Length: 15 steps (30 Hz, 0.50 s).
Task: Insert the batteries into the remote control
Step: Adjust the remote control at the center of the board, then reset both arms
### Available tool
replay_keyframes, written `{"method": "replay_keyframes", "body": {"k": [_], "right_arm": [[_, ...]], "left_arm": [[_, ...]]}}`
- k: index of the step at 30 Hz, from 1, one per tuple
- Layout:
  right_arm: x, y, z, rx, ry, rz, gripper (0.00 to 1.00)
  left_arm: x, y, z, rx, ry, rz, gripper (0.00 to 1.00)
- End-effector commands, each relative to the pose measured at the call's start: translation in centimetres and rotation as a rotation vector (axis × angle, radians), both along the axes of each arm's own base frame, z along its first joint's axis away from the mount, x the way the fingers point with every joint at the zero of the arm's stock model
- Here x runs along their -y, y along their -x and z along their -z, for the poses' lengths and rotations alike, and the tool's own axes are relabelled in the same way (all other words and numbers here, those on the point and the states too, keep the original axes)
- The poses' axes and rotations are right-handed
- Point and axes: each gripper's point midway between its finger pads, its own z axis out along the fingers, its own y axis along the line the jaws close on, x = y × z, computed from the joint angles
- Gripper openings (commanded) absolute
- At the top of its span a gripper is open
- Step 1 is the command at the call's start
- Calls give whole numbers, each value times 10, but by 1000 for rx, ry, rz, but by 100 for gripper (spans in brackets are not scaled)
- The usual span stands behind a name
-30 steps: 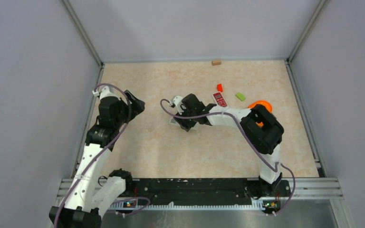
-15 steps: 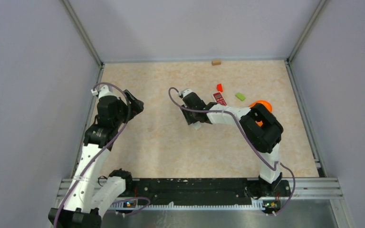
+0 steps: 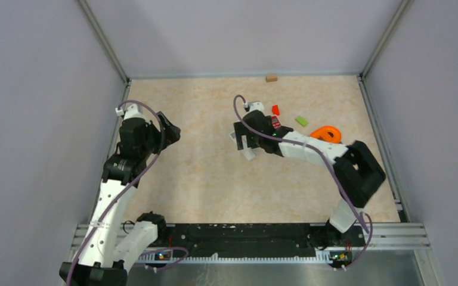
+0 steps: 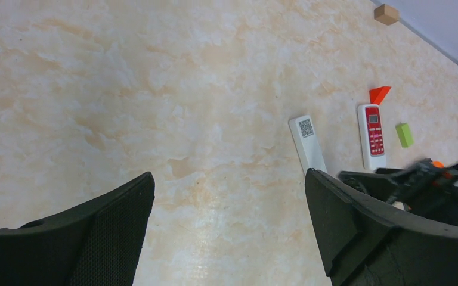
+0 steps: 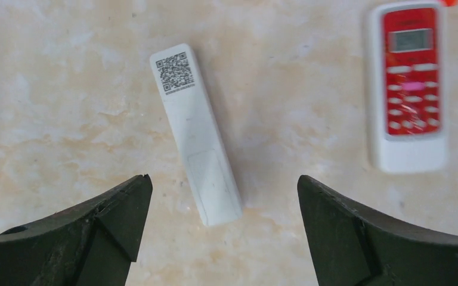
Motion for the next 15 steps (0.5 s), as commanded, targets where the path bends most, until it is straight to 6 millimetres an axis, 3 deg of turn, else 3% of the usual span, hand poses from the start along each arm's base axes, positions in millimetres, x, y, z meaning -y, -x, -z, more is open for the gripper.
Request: {"method": "replay_keyframes", "body": {"k": [1, 5, 10, 15], "right_arm": [[57, 12, -82, 157, -89, 212, 94], [139, 43, -120, 281, -29, 426, 95], [236, 96, -187, 489, -90, 679, 95], [293, 142, -226, 625, -222, 777, 95]], "left_arm": [[-1, 6, -28, 63, -54, 52, 99], [-5, 14, -38, 101, -82, 55, 99], [-11, 29, -55, 152, -102, 46, 99], [-25, 46, -70, 192, -151, 0, 99]]}}
